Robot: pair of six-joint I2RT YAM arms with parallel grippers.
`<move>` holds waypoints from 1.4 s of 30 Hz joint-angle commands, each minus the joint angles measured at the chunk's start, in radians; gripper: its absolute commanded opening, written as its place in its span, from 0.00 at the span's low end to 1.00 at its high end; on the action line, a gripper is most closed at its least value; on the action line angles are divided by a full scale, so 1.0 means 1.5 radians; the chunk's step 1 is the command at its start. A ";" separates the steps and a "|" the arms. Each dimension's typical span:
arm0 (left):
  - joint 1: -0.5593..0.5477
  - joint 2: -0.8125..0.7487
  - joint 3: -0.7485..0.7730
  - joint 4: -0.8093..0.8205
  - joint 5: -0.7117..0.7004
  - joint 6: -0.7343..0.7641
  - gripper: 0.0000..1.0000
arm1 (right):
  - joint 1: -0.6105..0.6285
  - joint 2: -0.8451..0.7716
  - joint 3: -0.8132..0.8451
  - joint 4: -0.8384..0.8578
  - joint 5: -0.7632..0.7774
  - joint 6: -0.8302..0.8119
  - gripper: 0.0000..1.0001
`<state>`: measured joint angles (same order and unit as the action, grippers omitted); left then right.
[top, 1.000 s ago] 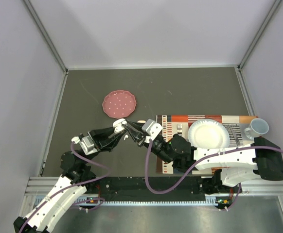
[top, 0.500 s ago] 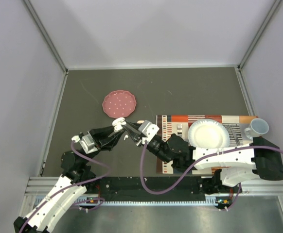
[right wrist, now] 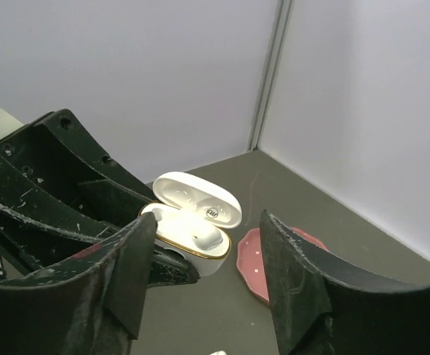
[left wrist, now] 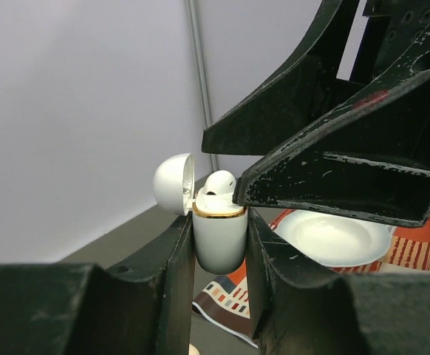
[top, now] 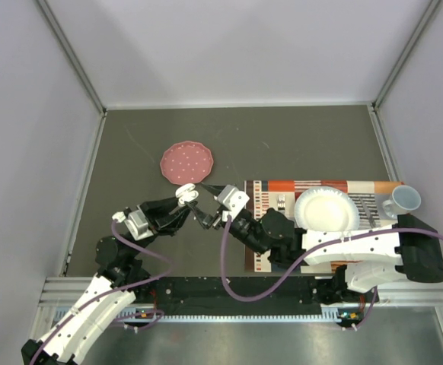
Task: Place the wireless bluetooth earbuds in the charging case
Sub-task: Insert the right earbud into the right side groove of the charging case, then adjust the right earbud in the right side groove of the charging case.
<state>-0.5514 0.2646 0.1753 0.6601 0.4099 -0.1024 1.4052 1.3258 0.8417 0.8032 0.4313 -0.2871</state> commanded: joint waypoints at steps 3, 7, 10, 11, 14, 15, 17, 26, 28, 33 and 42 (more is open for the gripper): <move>-0.001 -0.008 0.007 0.049 -0.011 0.001 0.00 | 0.004 -0.043 0.018 -0.036 -0.006 0.045 0.72; -0.001 -0.014 0.006 0.039 -0.016 0.008 0.00 | 0.004 -0.088 0.011 -0.032 0.012 0.071 0.78; -0.001 -0.019 0.006 0.031 -0.020 0.012 0.00 | -0.004 -0.126 0.008 -0.054 0.029 0.091 0.80; -0.001 -0.021 0.005 0.030 -0.020 0.013 0.00 | -0.009 -0.136 0.009 -0.066 0.031 0.125 0.80; -0.001 -0.026 0.005 0.027 -0.023 0.014 0.00 | -0.055 -0.173 0.015 -0.149 0.014 0.251 0.80; -0.001 -0.028 0.006 0.026 -0.023 0.014 0.00 | -0.071 -0.179 0.025 -0.184 -0.008 0.293 0.80; -0.001 -0.028 0.005 0.027 -0.023 0.014 0.00 | -0.138 -0.190 0.037 -0.285 -0.046 0.443 0.79; -0.001 -0.025 0.000 0.050 -0.010 0.005 0.00 | -0.284 -0.163 0.001 -0.280 -0.303 0.751 0.68; -0.001 -0.026 0.002 0.053 -0.004 0.004 0.00 | -0.298 -0.141 -0.005 -0.255 -0.347 0.779 0.68; -0.001 -0.024 0.003 0.060 0.000 0.003 0.00 | -0.315 -0.095 -0.024 -0.168 -0.427 0.868 0.67; -0.001 -0.022 0.005 0.060 -0.007 0.004 0.00 | -0.315 -0.014 -0.048 0.023 -0.500 0.968 0.65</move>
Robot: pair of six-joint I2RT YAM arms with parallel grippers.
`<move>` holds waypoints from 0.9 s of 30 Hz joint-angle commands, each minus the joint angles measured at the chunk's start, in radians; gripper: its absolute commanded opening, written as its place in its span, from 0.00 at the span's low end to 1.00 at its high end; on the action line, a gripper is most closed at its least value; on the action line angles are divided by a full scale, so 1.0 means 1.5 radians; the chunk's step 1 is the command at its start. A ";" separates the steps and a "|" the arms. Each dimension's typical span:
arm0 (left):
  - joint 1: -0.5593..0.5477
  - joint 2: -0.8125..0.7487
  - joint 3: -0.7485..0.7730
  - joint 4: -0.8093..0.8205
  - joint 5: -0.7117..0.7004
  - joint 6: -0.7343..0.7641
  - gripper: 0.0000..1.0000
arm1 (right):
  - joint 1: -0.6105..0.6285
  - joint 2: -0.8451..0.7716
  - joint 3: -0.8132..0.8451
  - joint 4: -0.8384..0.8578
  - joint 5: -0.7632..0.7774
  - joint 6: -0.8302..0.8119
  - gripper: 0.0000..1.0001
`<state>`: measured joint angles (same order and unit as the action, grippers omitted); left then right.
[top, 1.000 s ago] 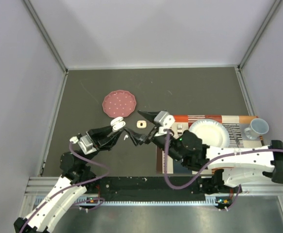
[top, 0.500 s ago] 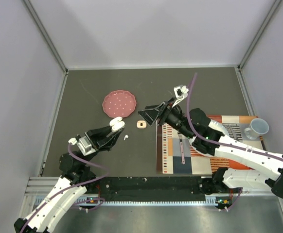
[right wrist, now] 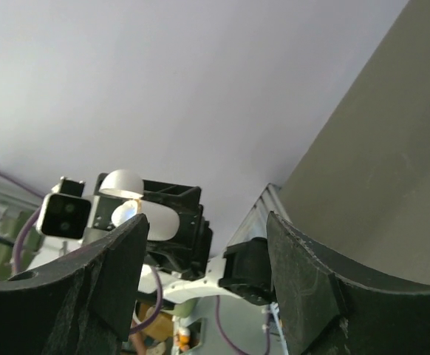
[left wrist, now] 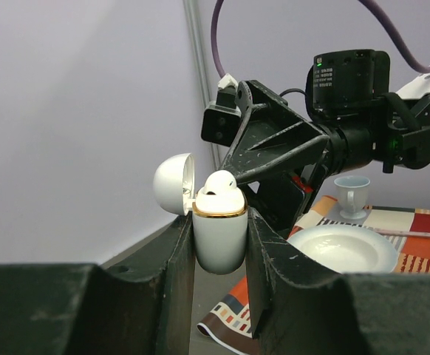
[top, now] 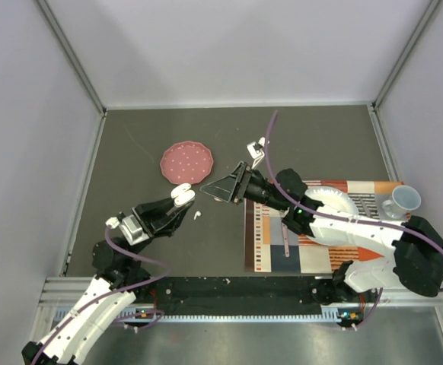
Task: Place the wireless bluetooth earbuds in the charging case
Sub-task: Adjust the right earbud in the right side groove of the charging case.
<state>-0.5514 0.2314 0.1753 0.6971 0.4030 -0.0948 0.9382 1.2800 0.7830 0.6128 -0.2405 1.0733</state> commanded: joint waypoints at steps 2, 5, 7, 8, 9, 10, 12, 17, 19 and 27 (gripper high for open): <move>-0.001 0.000 0.005 0.035 -0.007 -0.001 0.00 | -0.004 0.022 -0.016 0.182 -0.054 0.075 0.65; -0.001 -0.001 0.005 0.033 -0.010 0.001 0.00 | -0.004 0.026 -0.028 0.219 -0.050 0.087 0.65; -0.001 -0.001 0.005 0.033 -0.011 0.001 0.00 | -0.004 0.032 -0.021 0.212 -0.057 0.087 0.65; -0.001 0.000 0.005 0.033 -0.012 0.001 0.00 | -0.004 0.034 -0.020 0.214 -0.061 0.090 0.65; -0.001 0.001 0.005 0.033 -0.011 0.002 0.00 | -0.003 0.038 -0.020 0.223 -0.067 0.094 0.65; -0.001 0.001 0.005 0.034 -0.011 0.002 0.00 | -0.003 0.048 -0.020 0.245 -0.071 0.105 0.65; -0.001 0.006 0.004 0.038 -0.010 0.001 0.00 | -0.003 0.058 -0.016 0.250 -0.081 0.115 0.65; -0.001 0.011 0.006 0.043 -0.010 -0.002 0.00 | -0.002 0.090 -0.014 0.296 -0.095 0.146 0.65; -0.001 0.009 0.005 0.045 -0.009 -0.004 0.00 | -0.001 0.099 -0.016 0.316 -0.099 0.159 0.64; -0.001 0.013 0.004 0.050 -0.006 -0.007 0.00 | 0.009 0.115 0.000 0.323 -0.109 0.161 0.62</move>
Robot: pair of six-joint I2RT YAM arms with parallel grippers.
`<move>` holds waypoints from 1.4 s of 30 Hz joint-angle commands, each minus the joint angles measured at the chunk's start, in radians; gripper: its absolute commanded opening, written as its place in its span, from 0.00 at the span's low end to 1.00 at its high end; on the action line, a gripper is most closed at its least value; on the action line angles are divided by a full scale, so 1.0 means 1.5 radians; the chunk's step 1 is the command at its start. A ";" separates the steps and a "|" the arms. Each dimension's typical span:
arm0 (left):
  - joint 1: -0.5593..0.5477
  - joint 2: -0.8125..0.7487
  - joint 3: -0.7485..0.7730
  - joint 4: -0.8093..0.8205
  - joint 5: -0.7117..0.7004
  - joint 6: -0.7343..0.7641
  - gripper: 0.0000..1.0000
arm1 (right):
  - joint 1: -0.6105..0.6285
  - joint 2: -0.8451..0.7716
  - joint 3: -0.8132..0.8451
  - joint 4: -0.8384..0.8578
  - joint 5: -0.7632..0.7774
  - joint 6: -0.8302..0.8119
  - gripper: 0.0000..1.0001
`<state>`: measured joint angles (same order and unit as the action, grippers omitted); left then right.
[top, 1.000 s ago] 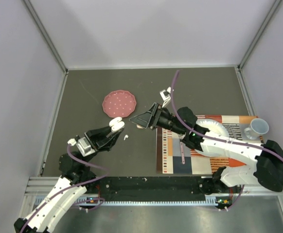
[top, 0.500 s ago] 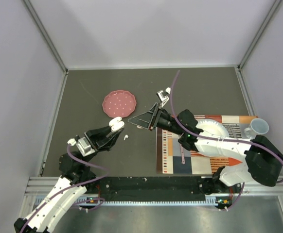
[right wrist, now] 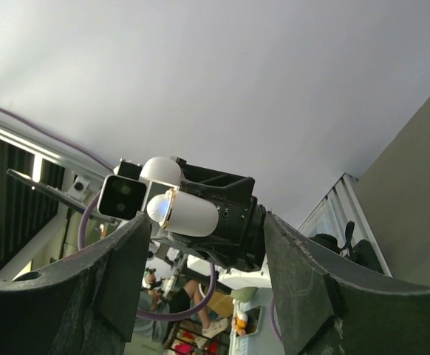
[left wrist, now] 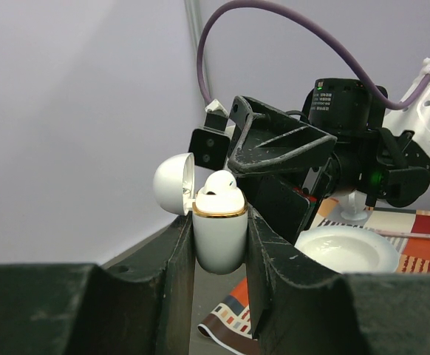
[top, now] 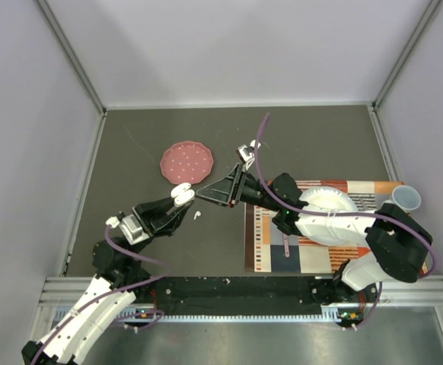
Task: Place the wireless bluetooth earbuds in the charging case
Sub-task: Adjust the right earbud in the right side groove of the charging case.
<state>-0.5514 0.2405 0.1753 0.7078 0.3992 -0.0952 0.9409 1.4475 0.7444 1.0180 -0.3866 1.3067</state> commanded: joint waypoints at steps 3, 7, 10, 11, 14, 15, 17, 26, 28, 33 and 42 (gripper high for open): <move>-0.001 0.012 0.004 0.047 0.002 -0.008 0.00 | 0.008 0.009 0.027 0.059 -0.011 0.007 0.59; -0.001 0.022 0.004 0.056 0.010 -0.012 0.00 | 0.009 0.014 0.031 0.062 -0.013 0.009 0.57; -0.001 0.026 0.004 0.060 0.013 -0.015 0.00 | 0.010 0.018 0.035 0.067 -0.019 0.013 0.55; -0.001 0.026 0.003 0.060 0.011 -0.016 0.00 | 0.010 0.019 0.038 0.068 -0.020 0.014 0.55; -0.001 0.027 0.002 0.062 0.012 -0.016 0.00 | 0.011 0.022 0.040 0.074 -0.023 0.017 0.50; -0.001 0.029 0.002 0.062 0.012 -0.016 0.00 | 0.011 0.021 0.042 0.074 -0.024 0.017 0.50; -0.001 0.030 0.001 0.062 0.013 -0.016 0.00 | 0.011 0.023 0.044 0.072 -0.026 0.018 0.49; -0.001 0.037 0.001 0.066 0.014 -0.018 0.00 | 0.012 0.028 0.050 0.077 -0.031 0.019 0.36; -0.001 0.038 0.000 0.066 0.013 -0.018 0.00 | 0.012 0.028 0.051 0.081 -0.034 0.021 0.34; -0.001 0.041 -0.002 0.065 0.009 -0.016 0.00 | 0.014 0.028 0.054 0.083 -0.036 0.016 0.27; -0.001 0.051 0.002 0.047 0.010 -0.009 0.00 | 0.018 -0.003 0.063 0.016 -0.028 -0.043 0.22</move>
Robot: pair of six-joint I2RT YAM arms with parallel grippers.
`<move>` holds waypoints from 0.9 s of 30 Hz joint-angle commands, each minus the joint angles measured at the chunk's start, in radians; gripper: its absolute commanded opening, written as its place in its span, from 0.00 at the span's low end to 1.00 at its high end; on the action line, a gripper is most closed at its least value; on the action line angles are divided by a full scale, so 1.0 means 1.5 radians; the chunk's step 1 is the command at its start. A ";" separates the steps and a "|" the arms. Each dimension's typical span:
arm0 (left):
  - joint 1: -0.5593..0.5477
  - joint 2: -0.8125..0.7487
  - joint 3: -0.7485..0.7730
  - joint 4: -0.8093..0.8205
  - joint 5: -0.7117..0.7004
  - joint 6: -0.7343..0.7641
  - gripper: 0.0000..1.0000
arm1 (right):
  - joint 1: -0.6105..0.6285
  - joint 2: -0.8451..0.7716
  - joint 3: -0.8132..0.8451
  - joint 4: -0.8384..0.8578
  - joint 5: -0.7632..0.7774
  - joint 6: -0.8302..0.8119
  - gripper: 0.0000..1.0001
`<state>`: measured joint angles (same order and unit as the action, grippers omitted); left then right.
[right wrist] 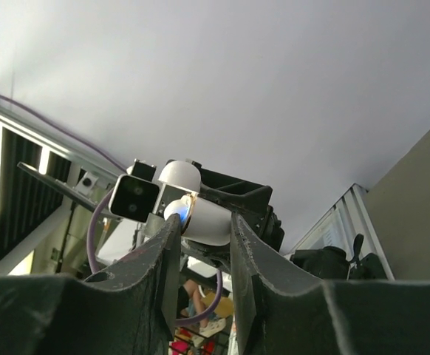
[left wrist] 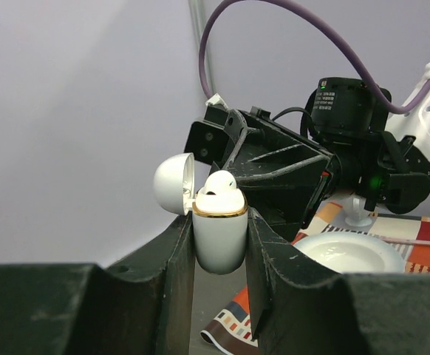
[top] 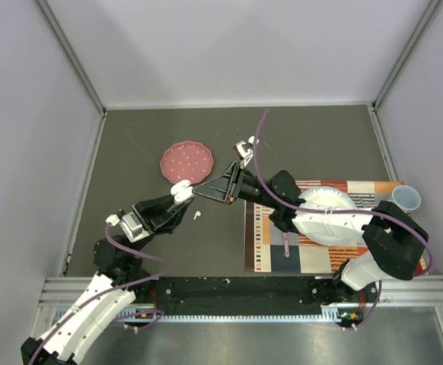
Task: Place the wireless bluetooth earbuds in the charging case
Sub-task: Adjust the right earbud in the right side groove of the charging case.
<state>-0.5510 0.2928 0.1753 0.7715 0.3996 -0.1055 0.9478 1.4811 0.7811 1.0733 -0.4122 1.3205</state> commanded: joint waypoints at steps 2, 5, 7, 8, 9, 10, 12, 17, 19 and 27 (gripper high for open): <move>-0.001 0.015 0.004 0.001 0.010 0.001 0.00 | 0.014 -0.041 0.041 -0.059 0.000 -0.068 0.22; -0.001 0.015 0.006 -0.005 0.012 0.002 0.00 | 0.017 -0.058 0.047 -0.102 0.009 -0.102 0.21; -0.001 0.017 0.008 -0.006 0.011 0.003 0.00 | 0.019 -0.061 0.050 -0.114 0.015 -0.109 0.21; -0.001 0.018 0.009 -0.006 0.013 0.004 0.00 | 0.021 -0.066 0.051 -0.134 0.017 -0.125 0.21; -0.001 0.019 0.010 -0.006 0.014 0.004 0.00 | 0.027 -0.070 0.058 -0.149 0.021 -0.135 0.21; -0.001 0.020 0.010 -0.007 0.015 0.005 0.00 | 0.030 -0.074 0.060 -0.161 0.031 -0.144 0.22; -0.001 0.022 0.012 -0.008 0.016 0.006 0.00 | 0.034 -0.078 0.062 -0.167 0.034 -0.157 0.26; -0.001 0.013 0.010 -0.008 0.005 0.010 0.00 | 0.032 -0.095 0.054 -0.182 0.054 -0.182 0.52; -0.001 0.007 0.010 -0.017 -0.002 0.015 0.00 | 0.027 -0.108 0.053 -0.205 0.066 -0.191 0.59; -0.001 -0.044 0.004 -0.058 -0.051 0.029 0.00 | -0.014 -0.146 0.025 -0.220 0.073 -0.202 0.64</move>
<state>-0.5495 0.2680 0.1757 0.6918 0.3706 -0.0830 0.9520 1.3163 0.8200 0.7383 -0.3222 1.0504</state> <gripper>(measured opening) 0.336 0.629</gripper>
